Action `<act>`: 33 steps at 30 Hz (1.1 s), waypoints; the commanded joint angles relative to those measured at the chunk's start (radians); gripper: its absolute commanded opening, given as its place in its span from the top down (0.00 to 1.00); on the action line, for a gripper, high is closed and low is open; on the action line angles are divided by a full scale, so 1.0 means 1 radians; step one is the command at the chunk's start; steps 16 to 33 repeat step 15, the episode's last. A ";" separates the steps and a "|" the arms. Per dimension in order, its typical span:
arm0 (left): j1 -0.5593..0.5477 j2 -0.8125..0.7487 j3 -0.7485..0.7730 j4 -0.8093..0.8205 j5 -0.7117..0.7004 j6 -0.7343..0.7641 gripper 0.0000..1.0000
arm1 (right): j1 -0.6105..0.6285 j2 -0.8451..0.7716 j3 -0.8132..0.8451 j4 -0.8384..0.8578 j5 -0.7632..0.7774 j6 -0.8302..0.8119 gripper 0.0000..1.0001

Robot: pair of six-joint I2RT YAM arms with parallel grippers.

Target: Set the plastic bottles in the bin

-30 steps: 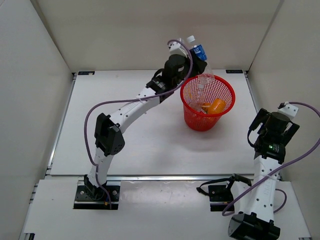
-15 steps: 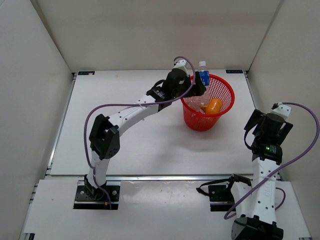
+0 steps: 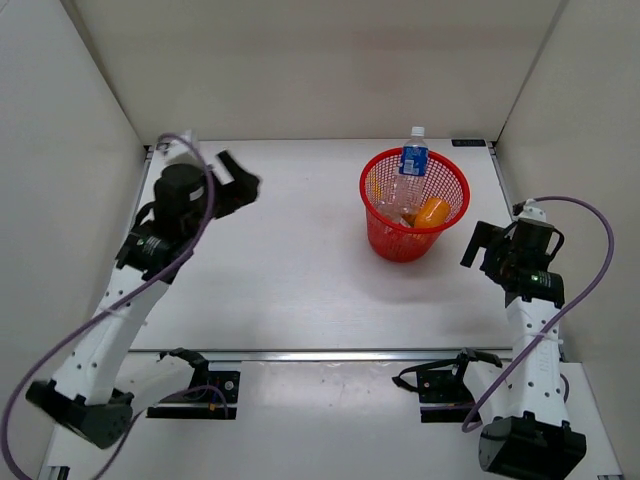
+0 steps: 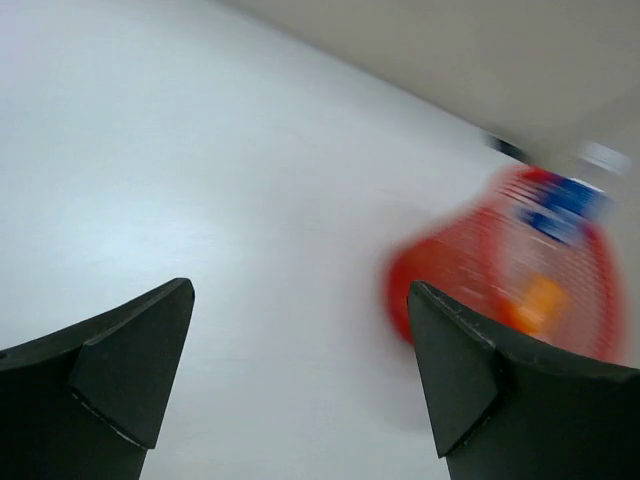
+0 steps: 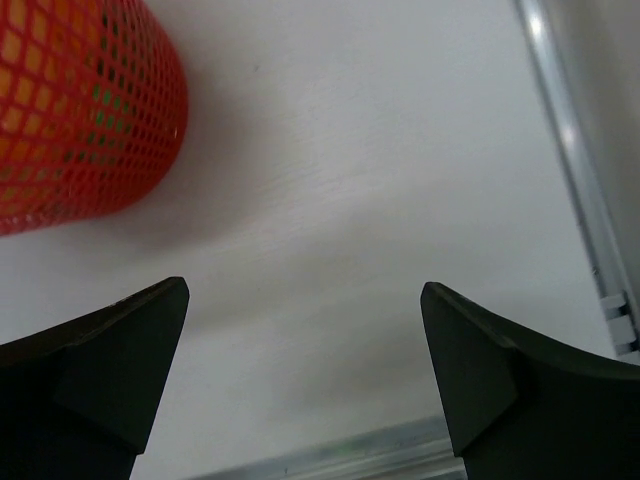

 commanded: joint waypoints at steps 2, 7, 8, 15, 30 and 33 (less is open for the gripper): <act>0.247 -0.067 -0.235 -0.366 -0.188 0.034 0.02 | -0.001 0.043 0.015 -0.192 -0.100 0.002 0.00; 0.281 -0.146 -0.338 -0.437 -0.349 0.133 0.01 | 0.013 -0.013 0.044 -0.245 -0.077 0.097 0.01; 0.296 -0.170 -0.351 -0.425 -0.319 0.146 0.01 | 0.010 -0.039 0.030 -0.213 -0.091 0.095 0.01; 0.287 -0.276 -0.369 -0.371 -0.241 0.148 0.01 | 0.068 -0.076 0.038 -0.272 -0.038 0.164 0.01; 0.287 -0.276 -0.369 -0.371 -0.241 0.148 0.01 | 0.068 -0.076 0.038 -0.272 -0.038 0.164 0.01; 0.287 -0.276 -0.369 -0.371 -0.241 0.148 0.01 | 0.068 -0.076 0.038 -0.272 -0.038 0.164 0.01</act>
